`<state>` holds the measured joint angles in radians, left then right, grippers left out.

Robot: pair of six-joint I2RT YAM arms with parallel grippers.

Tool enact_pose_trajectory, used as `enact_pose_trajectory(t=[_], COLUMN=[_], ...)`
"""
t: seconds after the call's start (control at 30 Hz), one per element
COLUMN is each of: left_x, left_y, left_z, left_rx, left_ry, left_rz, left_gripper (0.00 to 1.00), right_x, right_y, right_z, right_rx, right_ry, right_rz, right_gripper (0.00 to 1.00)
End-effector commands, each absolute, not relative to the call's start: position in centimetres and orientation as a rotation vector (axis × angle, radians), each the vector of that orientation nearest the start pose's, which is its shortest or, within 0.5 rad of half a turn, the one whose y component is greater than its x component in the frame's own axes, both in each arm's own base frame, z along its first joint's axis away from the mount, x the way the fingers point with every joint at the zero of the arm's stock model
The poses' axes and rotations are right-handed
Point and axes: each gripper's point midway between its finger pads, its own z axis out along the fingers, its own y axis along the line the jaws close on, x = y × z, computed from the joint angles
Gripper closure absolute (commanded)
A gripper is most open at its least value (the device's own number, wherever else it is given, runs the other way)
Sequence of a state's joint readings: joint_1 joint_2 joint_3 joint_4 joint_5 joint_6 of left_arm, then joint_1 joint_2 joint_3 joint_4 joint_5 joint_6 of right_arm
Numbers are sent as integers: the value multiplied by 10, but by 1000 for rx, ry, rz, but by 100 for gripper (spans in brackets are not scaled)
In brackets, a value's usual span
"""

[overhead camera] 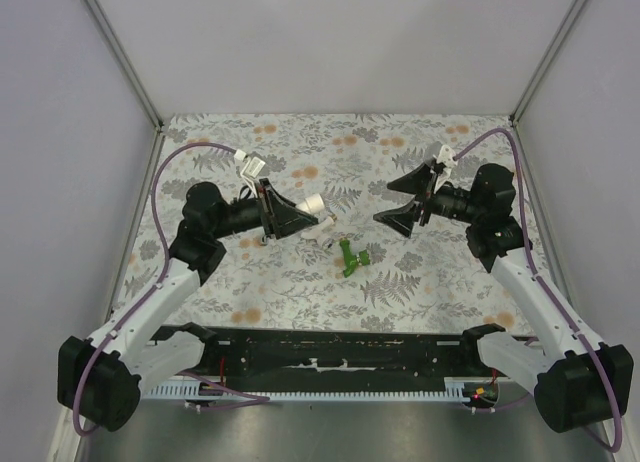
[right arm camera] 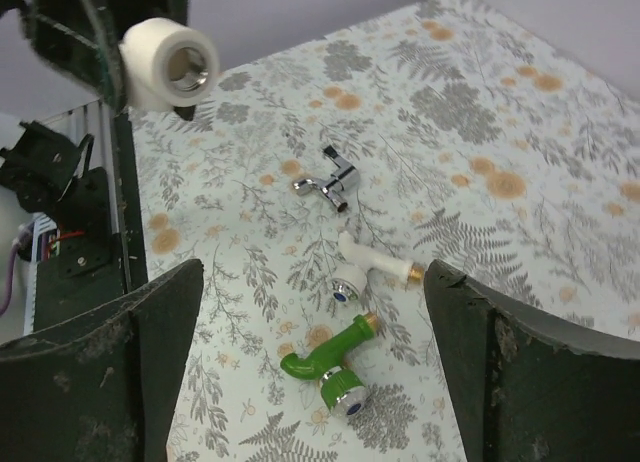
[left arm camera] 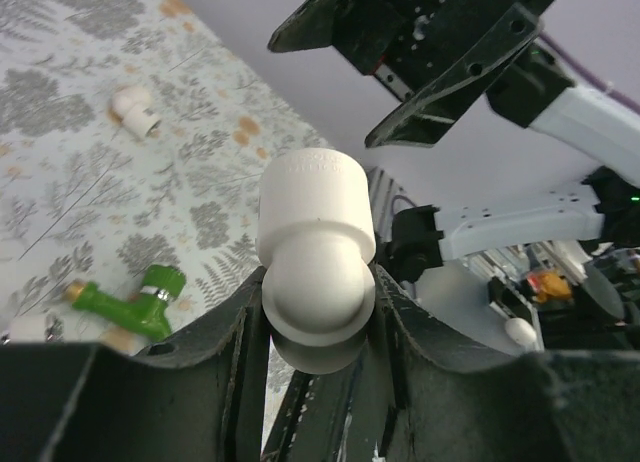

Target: Install the water faucets

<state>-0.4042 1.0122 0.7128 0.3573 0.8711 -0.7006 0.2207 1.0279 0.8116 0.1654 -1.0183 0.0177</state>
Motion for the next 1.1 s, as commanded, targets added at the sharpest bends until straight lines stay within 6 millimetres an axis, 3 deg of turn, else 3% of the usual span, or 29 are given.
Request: enact_pose_trajectory(t=[0.0,0.07,0.27,0.4,0.57,0.73,0.93,1.07], left_x=[231,237,243,247,249,235,234,233], left_y=[-240,-234,-217,-204,-191,-199,-202,-196], left_z=[274,263,224,207,164,118,109,89], left_rx=[514,477,382,324,193,118,94,37], left_ry=[1778,1824,2008,2089,2295,2499,2487,2540], left_rz=[-1255,-1188,-1054,-951,-851,-917,-950,-899], left_gripper=[98,98,98,98,98,98,98,98], right_x=[281,275,265,260,261,255,257,253], right_y=[194,194,203,211,209,219,220,226], right_z=[274,265,240,204,157,133,102,91], right_rx=[-631,-530,-320,-322,-283,-337,-372,-358], right_ry=[1673,1732,1680,1873,2146,2285,2450,2498], right_rz=[943,1015,1240,1287,996,865,651,658], right_gripper=[2,2,2,2,6,20,36,40])
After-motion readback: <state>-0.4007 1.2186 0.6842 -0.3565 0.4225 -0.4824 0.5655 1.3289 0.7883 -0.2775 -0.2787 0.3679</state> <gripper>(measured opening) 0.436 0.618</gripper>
